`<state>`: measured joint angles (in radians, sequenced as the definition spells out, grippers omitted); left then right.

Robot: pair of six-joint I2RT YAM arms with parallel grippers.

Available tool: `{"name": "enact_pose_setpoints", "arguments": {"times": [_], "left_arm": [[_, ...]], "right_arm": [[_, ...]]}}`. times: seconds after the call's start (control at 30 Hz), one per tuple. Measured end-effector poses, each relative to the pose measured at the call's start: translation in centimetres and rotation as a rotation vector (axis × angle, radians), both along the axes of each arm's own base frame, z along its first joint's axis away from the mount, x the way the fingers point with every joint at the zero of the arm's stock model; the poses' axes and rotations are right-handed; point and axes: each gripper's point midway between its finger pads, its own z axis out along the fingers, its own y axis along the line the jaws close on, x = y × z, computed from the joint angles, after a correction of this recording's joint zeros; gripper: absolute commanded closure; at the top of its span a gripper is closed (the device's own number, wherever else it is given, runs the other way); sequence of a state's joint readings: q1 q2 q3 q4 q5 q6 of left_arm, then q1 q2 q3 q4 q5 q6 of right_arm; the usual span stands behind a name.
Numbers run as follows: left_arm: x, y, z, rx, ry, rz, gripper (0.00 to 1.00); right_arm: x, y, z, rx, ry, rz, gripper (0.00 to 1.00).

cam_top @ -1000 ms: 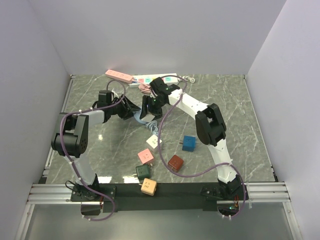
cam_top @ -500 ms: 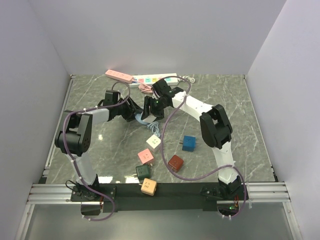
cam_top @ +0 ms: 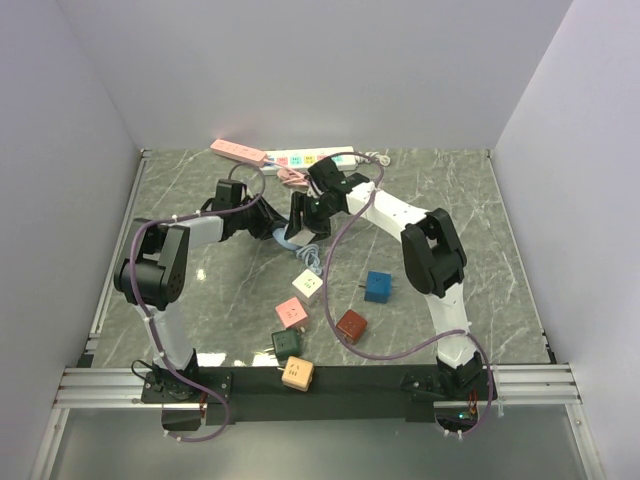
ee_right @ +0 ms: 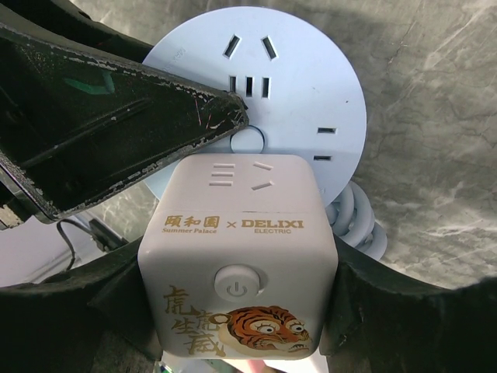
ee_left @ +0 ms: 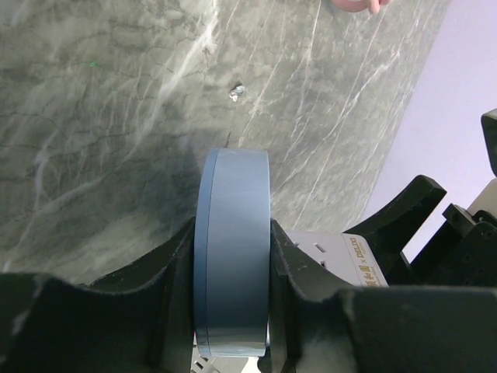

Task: Pull the plug off the socket

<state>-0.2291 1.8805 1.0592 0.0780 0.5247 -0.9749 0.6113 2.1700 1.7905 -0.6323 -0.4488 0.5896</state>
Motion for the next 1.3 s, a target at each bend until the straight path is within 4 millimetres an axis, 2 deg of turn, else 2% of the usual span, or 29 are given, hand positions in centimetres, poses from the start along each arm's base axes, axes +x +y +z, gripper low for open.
{"name": "enact_pose_setpoints", "arguments": {"times": [0.2,0.37,0.47,0.53,0.63,0.73,0.9,0.97,1.07,1.2,1.27,1.3], "left_arm": [[0.0,-0.9,0.4,-0.005,-0.024,-0.017,0.99],[0.6,-2.4,1.7,-0.022,-0.092,-0.045,1.0],[0.3,-0.8,-0.7,0.031,-0.038,-0.023,1.0],[0.2,-0.4,-1.2,0.011,-0.01,-0.023,0.99],[0.3,-0.2,-1.2,0.011,-0.012,-0.021,1.0],[0.3,-0.2,-1.1,0.01,-0.014,-0.022,1.0],[0.4,-0.3,-1.0,0.005,-0.015,-0.022,0.99],[0.5,-0.1,-1.0,0.003,-0.013,-0.019,1.0],[0.9,0.0,-0.9,0.0,-0.009,-0.022,1.0],[1.8,0.5,-0.8,-0.003,-0.014,-0.013,0.99],[2.3,0.9,-0.7,-0.004,-0.016,-0.002,0.99],[2.6,1.1,-0.7,-0.005,-0.017,0.002,0.99]], "right_arm": [[0.3,-2.0,0.6,0.045,0.06,0.02,1.0],[1.3,-4.4,2.4,0.082,0.083,0.04,1.0],[4.1,-6.9,4.3,0.108,0.022,-0.019,1.0],[5.4,-8.7,5.0,0.109,-0.013,-0.067,1.0],[5.3,-9.9,5.4,0.1,-0.044,-0.104,1.0],[2.2,-9.0,5.1,0.079,-0.042,-0.072,1.0],[-4.9,-7.6,3.3,0.016,-0.001,0.043,1.0],[-7.4,-8.0,2.0,-0.021,0.024,0.074,1.0],[-10.7,-9.6,-0.6,-0.092,0.083,0.094,1.0],[-13.3,-11.0,-3.0,-0.162,0.137,0.113,1.0],[-14.1,-11.0,-3.4,-0.177,0.147,0.131,0.9],[-14.4,-10.9,-3.5,-0.179,0.146,0.143,0.68]]}}
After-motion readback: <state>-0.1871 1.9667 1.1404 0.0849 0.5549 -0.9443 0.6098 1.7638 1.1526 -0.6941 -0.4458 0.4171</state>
